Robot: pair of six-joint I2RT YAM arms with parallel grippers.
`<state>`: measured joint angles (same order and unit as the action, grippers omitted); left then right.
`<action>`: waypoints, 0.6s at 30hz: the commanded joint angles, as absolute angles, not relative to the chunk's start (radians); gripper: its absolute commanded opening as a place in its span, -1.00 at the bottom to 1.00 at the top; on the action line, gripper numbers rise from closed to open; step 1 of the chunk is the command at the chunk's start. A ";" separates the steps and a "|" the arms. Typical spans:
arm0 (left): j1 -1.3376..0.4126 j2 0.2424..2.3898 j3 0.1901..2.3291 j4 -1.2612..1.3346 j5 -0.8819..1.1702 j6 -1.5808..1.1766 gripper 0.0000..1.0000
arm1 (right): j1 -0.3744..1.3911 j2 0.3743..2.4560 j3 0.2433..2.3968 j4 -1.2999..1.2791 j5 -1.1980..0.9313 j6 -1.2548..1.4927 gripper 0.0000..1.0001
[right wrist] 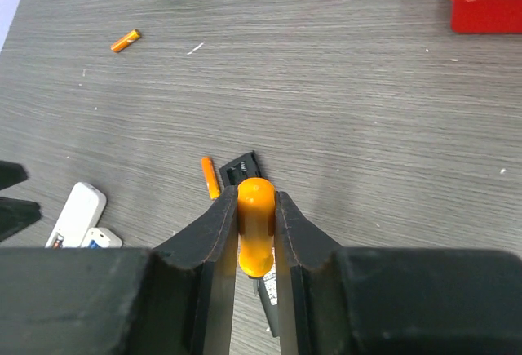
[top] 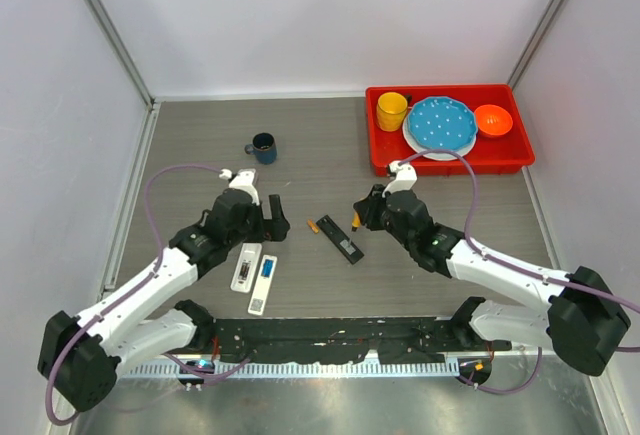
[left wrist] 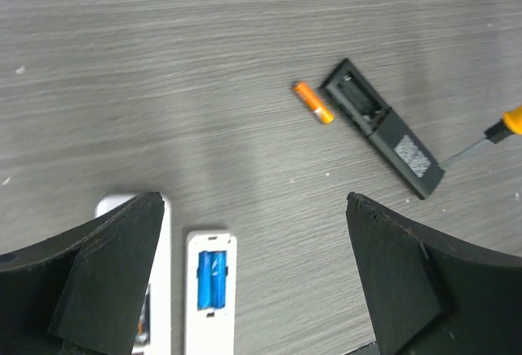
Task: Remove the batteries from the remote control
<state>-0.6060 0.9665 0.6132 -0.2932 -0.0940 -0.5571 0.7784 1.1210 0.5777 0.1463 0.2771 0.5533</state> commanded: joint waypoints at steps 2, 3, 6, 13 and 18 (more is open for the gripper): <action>-0.604 0.949 0.690 -0.619 -0.236 -0.687 0.92 | 0.759 1.103 0.566 0.196 0.264 0.552 -0.97; -0.604 0.959 0.687 -0.636 -0.233 -0.727 0.92 | 0.759 1.106 0.565 0.198 0.262 0.554 -0.97; -0.618 0.976 0.664 -0.678 -0.230 -0.776 0.89 | 0.750 1.106 0.561 0.202 0.256 0.554 -0.97; -0.762 0.994 0.627 -0.700 -0.291 -0.873 0.81 | 0.739 1.109 0.549 0.210 0.247 0.554 -0.97; -0.879 1.057 0.608 -0.677 -0.331 -0.922 0.62 | 0.733 1.118 0.546 0.221 0.235 0.558 -0.97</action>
<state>-0.8165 1.0172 0.6258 -0.6792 -0.2634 -0.8486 0.7387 1.1210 0.5438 0.1642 0.2428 0.5541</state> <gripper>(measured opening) 0.835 0.257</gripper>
